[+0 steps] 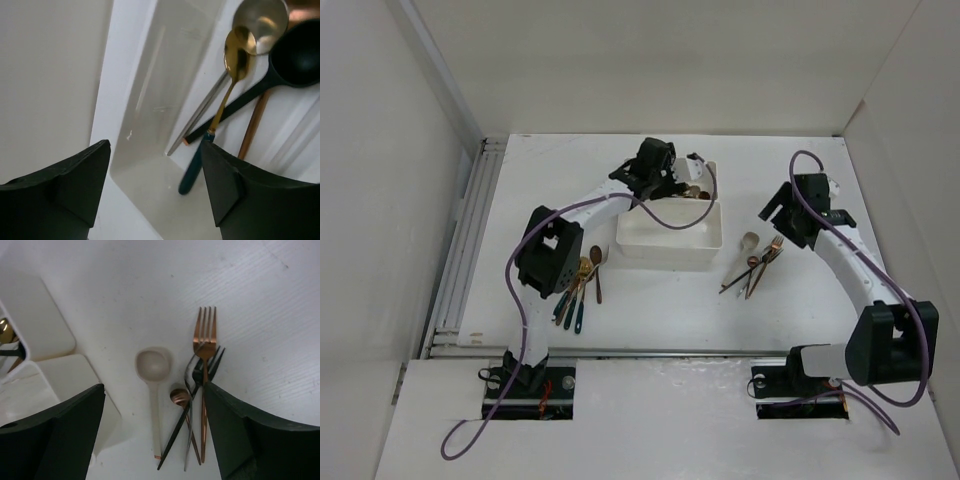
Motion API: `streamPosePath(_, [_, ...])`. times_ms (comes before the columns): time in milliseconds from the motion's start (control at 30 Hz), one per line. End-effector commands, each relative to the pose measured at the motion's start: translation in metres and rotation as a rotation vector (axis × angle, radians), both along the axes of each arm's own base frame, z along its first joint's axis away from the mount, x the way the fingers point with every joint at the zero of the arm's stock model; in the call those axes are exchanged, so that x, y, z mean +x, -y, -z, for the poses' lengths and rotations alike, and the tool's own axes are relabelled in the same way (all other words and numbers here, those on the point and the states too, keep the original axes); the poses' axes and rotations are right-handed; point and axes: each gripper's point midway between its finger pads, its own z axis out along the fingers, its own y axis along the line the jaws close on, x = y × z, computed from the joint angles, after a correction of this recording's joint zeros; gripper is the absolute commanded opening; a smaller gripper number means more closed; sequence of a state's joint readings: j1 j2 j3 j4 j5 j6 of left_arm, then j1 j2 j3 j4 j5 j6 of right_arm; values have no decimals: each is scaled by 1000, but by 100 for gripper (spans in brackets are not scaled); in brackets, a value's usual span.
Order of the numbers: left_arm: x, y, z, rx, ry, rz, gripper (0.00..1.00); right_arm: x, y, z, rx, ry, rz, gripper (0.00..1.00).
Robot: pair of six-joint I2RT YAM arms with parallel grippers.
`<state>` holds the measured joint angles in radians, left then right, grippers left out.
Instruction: Sort the eating utensils into containers
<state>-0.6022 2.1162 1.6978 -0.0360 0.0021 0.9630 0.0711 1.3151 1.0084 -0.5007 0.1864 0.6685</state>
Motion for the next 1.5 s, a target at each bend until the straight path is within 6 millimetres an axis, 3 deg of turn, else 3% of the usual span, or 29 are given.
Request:
streamPosePath(0, [17, 4, -83, -209, 124, -155, 71, -31, 12, 34, -7, -160, 32, 83])
streamPosePath(33, [19, 4, -96, -246, 129, -186, 71, -38, 11, 46, 16, -195, 25, 74])
streamPosePath(67, [24, -2, -108, -287, 129, -228, 74, -44, 8, 52, 30, -222, 15, 58])
streamPosePath(100, [26, -5, -133, -385, 106, -290, 75, -50, 5, 57, 44, -245, 4, 54])
streamPosePath(167, [31, -23, -151, -482, 63, -378, 75, -63, -3, 72, 81, -291, -23, 44])
streamPosePath(200, [30, -30, -172, -544, 57, -411, 75, -68, -6, 77, 97, -308, -20, 42])
streamPosePath(267, [20, -55, -165, -614, -64, -510, 75, -74, -9, 84, 114, -324, -31, 36])
streamPosePath(300, [11, -68, -151, -606, -130, -555, 75, -72, -11, 83, 118, -315, -47, 34])
streamPosePath(367, [4, -101, -146, -684, -210, -663, 74, -72, -22, 75, 90, -286, -101, 34])
streamPosePath(400, [0, -114, -139, -696, -244, -705, 73, -63, -26, 61, 69, -235, -128, 39])
streamPosePath(433, [-7, -143, -123, -723, -291, -798, 71, -61, -34, 50, 41, -197, -164, 46])
streamPosePath(500, [-19, -171, -104, -740, -335, -899, 71, -56, -36, 45, 34, -175, -168, 52])
streamPosePath(533, [-31, -187, -76, -720, -384, -967, 70, -56, -37, 50, 39, -192, -160, 52])
streamPosePath(567, [-40, -198, -77, -744, -393, -997, 70, -55, -39, 54, 48, -201, -167, 54])
streamPosePath(600, [-47, -220, -67, -753, -403, -1060, 70, -56, -43, 60, 53, -223, -181, 54])
streamPosePath(633, [-56, -229, -57, -750, -420, -1094, 69, -52, -48, 61, 52, -224, -193, 54])
streamPosePath(667, [-72, -238, -32, -715, -459, -1133, 69, -52, -51, 71, 54, -253, -195, 54])
streamPosePath(700, [-78, -243, -35, -725, -448, -1136, 69, -51, -55, 76, 52, -262, -206, 54])
streamPosePath(800, [-101, -257, -12, -679, -478, -1182, 69, -41, -67, 85, 55, -278, -235, 54])
streamPosePath(900, [-107, -266, -10, -685, -472, -1200, 69, -24, -83, 80, 65, -235, -283, 54])
streamPosePath(967, [-105, -268, -15, -705, -461, -1195, 69, -20, -84, 80, 47, -235, -281, 54])
streamPosePath(1200, [-111, -269, -13, -715, -472, -1190, 69, -29, -78, 119, 35, -374, -241, 53])
streamPosePath(1300, [-112, -270, -16, -713, -463, -1180, 69, -30, -78, 126, 36, -403, -231, 44])
streamPosePath(1400, [-114, -269, -16, -707, -468, -1166, 69, -24, -73, 119, 28, -378, -215, 20])
streamPosePath(1467, [-116, -269, -13, -692, -472, -1162, 67, -17, -61, 101, -10, -342, -176, 0])
